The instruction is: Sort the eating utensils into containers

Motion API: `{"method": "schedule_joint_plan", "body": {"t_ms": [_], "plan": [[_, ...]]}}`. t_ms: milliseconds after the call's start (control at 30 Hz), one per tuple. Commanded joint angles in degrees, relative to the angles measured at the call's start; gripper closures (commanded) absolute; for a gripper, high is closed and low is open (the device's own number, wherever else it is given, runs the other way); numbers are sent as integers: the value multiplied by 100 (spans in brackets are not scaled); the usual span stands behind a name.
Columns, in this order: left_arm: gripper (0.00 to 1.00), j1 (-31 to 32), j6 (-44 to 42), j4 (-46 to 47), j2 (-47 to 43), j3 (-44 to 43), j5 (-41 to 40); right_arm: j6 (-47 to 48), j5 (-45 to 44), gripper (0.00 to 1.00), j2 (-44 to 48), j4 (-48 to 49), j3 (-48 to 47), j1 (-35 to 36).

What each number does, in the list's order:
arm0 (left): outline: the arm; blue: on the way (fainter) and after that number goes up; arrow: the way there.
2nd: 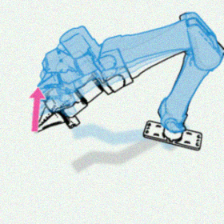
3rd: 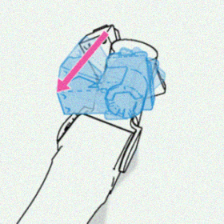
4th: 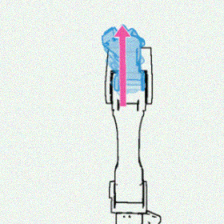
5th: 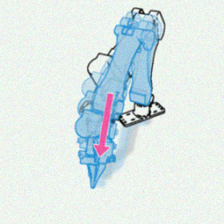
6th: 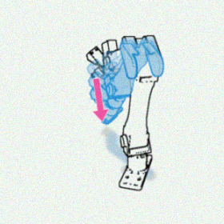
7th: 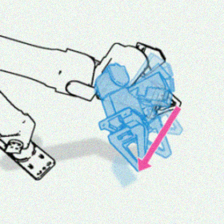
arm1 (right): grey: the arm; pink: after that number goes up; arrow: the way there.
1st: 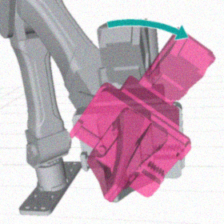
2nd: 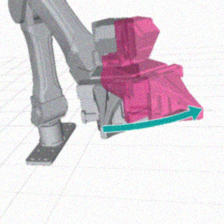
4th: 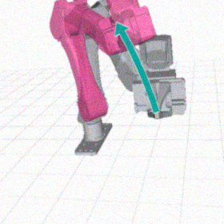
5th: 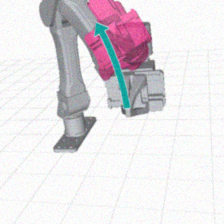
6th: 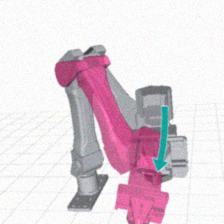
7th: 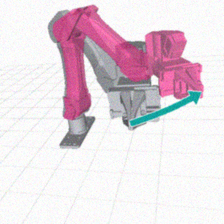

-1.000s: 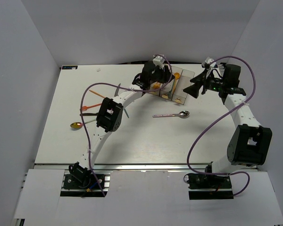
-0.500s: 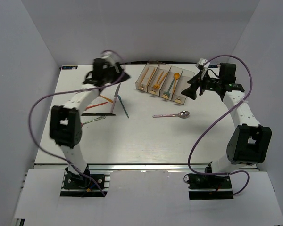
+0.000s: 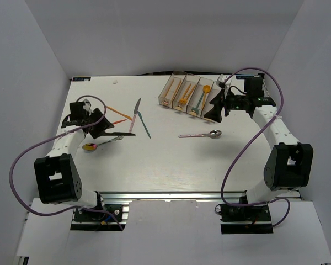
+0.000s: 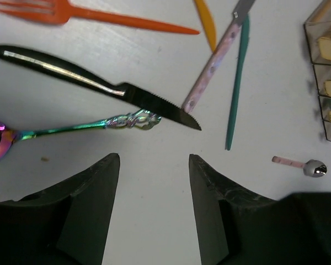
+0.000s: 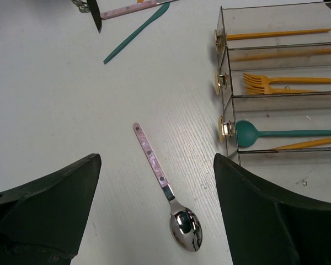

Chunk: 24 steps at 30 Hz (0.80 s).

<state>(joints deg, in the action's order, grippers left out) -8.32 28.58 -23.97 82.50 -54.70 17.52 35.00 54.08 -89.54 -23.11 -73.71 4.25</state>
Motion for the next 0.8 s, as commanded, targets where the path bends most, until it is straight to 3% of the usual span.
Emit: {"method": "schedule_joint_plan", "body": {"t_ms": [0, 233, 533, 600, 767], "plan": [[37, -74, 393, -222, -401, 99, -214, 147, -3, 11, -20, -97, -73, 41], [40, -74, 1518, -556, -419, 433, -626, 900, -126, 11, -46, -606, -117, 32], [42, -65, 3635, -1013, -709, 952, -1163, 1526, -310, 11, -117, -1081, -152, 128], [48, -65, 3898, -1083, -613, 952, -1207, 1545, -320, 11, -125, -1107, -143, 164], [49, -65, 4313, -1382, 274, 408, -1417, 1562, -302, 11, -152, -1125, -152, 234]]}}
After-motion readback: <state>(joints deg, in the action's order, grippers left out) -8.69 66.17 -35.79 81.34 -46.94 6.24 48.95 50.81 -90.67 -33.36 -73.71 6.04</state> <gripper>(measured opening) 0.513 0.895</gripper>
